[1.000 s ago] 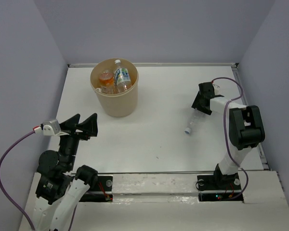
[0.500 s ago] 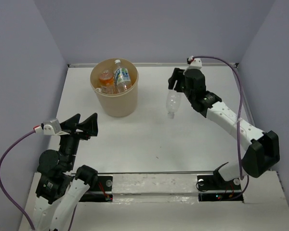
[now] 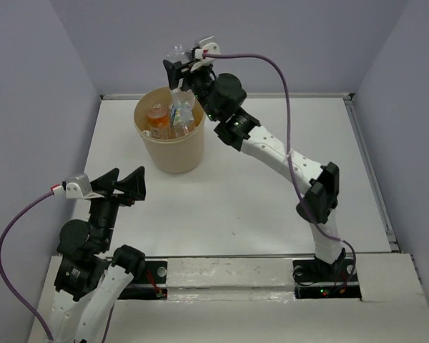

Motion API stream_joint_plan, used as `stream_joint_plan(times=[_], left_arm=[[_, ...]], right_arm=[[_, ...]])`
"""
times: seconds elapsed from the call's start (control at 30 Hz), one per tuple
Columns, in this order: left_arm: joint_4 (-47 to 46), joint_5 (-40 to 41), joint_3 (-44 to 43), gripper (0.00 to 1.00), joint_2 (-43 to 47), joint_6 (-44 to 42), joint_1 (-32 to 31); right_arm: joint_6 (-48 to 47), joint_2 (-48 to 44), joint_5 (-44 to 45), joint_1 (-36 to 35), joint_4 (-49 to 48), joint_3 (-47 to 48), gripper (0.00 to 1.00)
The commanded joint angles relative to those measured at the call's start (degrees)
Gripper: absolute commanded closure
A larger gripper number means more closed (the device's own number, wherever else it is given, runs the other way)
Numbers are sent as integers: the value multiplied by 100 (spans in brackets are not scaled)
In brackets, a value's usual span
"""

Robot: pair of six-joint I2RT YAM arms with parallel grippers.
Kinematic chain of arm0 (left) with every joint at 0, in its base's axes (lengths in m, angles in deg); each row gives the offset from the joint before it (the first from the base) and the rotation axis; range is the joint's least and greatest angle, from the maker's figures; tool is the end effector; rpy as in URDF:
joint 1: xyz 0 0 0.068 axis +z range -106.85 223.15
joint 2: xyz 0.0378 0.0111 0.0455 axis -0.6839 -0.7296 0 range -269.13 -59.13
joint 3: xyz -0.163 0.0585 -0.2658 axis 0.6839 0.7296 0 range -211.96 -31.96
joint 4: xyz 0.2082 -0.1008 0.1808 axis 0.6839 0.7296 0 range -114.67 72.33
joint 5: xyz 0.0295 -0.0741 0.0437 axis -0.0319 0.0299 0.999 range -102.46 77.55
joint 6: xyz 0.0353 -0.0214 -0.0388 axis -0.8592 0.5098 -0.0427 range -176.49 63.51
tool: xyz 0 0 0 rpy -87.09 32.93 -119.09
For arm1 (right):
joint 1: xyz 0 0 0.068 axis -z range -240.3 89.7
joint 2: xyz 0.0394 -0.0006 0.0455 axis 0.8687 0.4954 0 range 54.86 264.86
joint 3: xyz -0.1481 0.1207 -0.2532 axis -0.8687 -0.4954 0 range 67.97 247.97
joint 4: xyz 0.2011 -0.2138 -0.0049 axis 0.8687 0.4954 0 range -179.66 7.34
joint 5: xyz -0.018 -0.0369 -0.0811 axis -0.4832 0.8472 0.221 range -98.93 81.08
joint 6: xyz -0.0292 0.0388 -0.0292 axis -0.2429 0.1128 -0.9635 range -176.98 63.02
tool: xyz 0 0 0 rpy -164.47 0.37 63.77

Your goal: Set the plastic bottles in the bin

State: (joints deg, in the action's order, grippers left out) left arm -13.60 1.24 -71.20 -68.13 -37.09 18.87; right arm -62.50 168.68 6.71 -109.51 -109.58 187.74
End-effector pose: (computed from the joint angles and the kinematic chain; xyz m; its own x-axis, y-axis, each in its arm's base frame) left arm 0.0324 -0.0042 0.3913 0.2175 -0.4522 -0.8650 0.2839 0.8772 -0.3872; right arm 0.3461 0.3846 0.5342 0.3388 0.2506 -0.9069 -0.5405 0.8408 0.0304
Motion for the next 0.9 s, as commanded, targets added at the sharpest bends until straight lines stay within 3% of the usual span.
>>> stream_joint_plan(times=[0.0, 0.1, 0.27, 0.43, 0.67, 0.73, 0.87], left_arm=[[-114, 19, -127, 1, -50, -59, 28], [-123, 19, -127, 1, -41, -68, 28], [-140, 2, -119, 1, 12, -77, 19], [-158, -16, -119, 1, 21, -77, 10], [-158, 19, -119, 1, -58, -68, 10], [-167, 46, -119, 1, -76, -68, 19], [-149, 98, -119, 1, -137, -68, 19]], right_arm=[[-871, 1175, -324, -97, 110, 1475, 46], [-968, 1739, -255, -150, 199, 1796, 46], [-645, 1486, -219, -150, -616, 236, 45], [-135, 1450, -70, -150, -881, -348, 45], [138, 1599, -26, -150, -462, 11, 18], [191, 1608, -17, -150, -329, 99, 15], [358, 1389, -26, -150, -302, -146, 0]])
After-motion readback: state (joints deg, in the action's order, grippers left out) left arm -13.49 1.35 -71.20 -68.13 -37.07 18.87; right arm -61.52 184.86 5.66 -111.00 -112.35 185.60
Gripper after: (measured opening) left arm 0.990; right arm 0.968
